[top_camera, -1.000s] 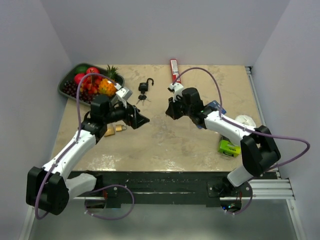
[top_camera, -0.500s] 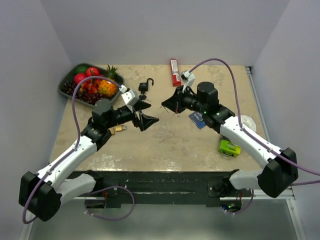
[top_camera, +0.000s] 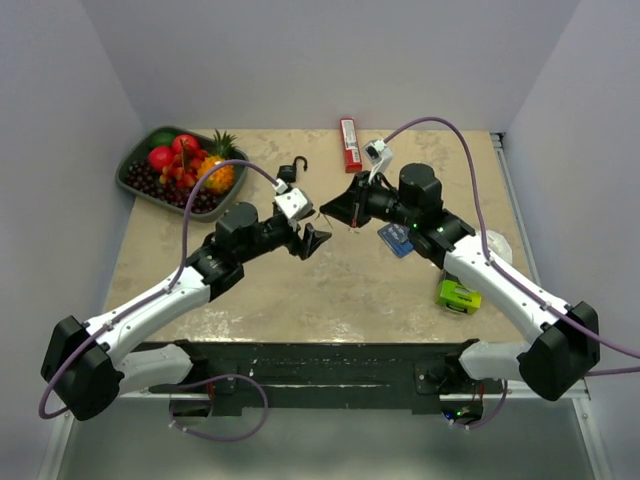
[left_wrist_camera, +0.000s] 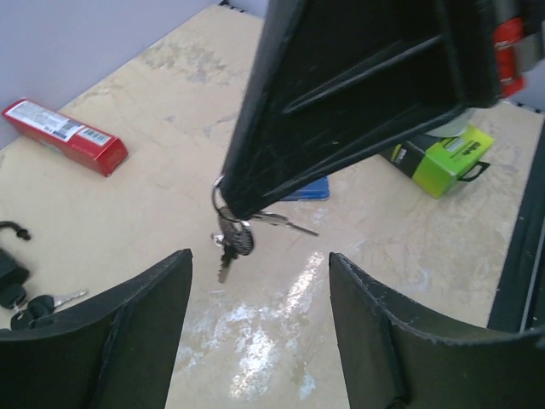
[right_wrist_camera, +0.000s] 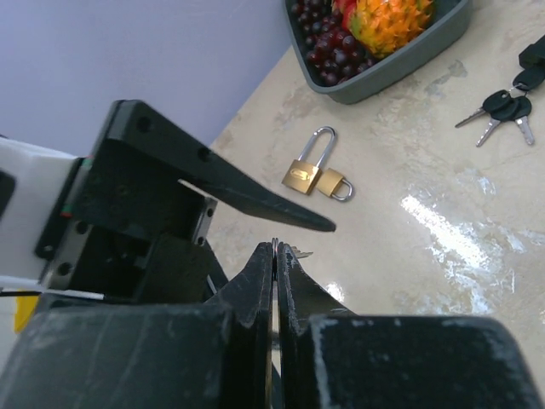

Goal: Unlock with the key

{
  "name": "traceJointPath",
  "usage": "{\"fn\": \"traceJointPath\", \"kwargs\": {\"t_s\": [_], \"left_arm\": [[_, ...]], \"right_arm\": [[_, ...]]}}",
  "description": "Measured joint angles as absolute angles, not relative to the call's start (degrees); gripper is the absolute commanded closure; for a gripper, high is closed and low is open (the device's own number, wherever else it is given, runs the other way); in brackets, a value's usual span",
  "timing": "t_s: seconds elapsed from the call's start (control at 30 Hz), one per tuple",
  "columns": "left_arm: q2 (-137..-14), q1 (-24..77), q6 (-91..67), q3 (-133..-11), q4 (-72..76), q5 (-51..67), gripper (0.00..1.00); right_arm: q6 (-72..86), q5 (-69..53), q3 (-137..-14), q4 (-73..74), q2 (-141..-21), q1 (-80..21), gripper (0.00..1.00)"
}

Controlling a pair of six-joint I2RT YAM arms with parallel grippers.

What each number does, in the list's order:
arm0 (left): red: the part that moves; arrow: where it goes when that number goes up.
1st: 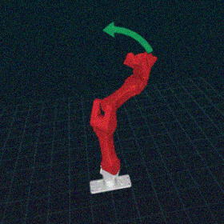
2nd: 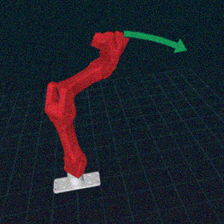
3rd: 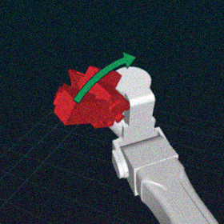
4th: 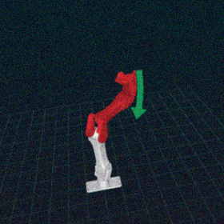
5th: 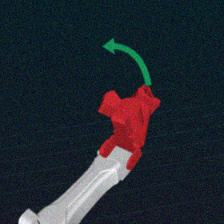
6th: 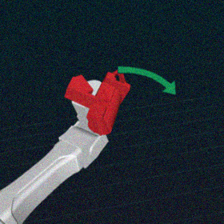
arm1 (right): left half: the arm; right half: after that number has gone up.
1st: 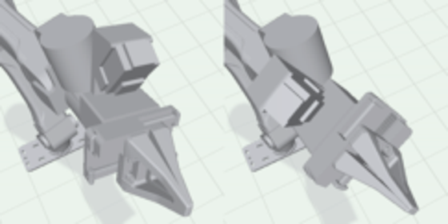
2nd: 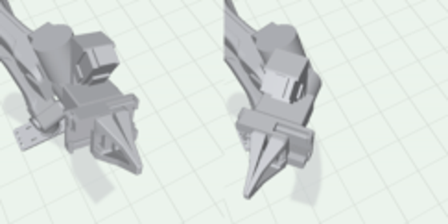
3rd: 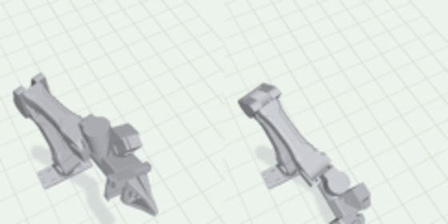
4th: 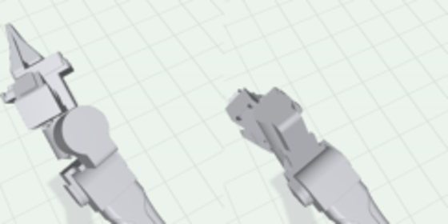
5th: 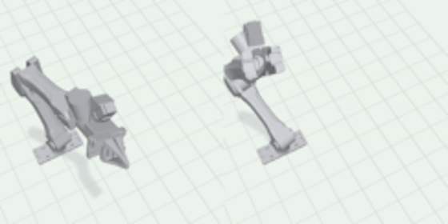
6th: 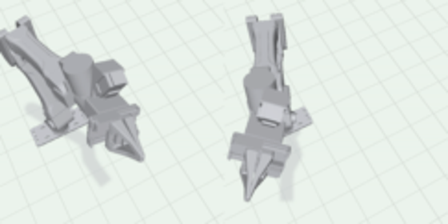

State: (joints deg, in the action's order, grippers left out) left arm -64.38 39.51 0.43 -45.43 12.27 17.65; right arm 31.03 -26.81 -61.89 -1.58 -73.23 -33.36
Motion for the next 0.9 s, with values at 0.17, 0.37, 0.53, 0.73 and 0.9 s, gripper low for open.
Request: {"fn": "traceJointPath", "kwargs": {"t_s": [0.17, 0.37, 0.53, 0.73, 0.9], "left_arm": [[-65.91, 39.55, 1.30, -45.91, 11.35, 13.56, 0.46], [-65.95, 39.75, 1.32, -45.93, 12.51, 13.45, 0.55], [-66.04, 39.79, 1.28, -45.93, 13.50, 15.25, 0.72], [-66.54, 39.88, 1.21, -45.93, 14.15, 17.06, 1.00], [-66.54, 39.62, 1.21, -45.91, 14.06, 16.95, 1.00]], "right_arm": [[31.57, -27.90, -61.89, -1.85, -72.58, -33.36, 1.00], [32.18, -29.26, -61.89, -2.11, -72.55, -33.36, 1.00], [32.38, -29.56, -61.87, -2.17, -72.55, -33.36, 1.00], [32.64, -29.58, -61.87, -2.20, -72.55, -33.36, 1.00], [33.08, -29.69, -61.47, -2.24, -72.55, -33.36, 1.00]]}}
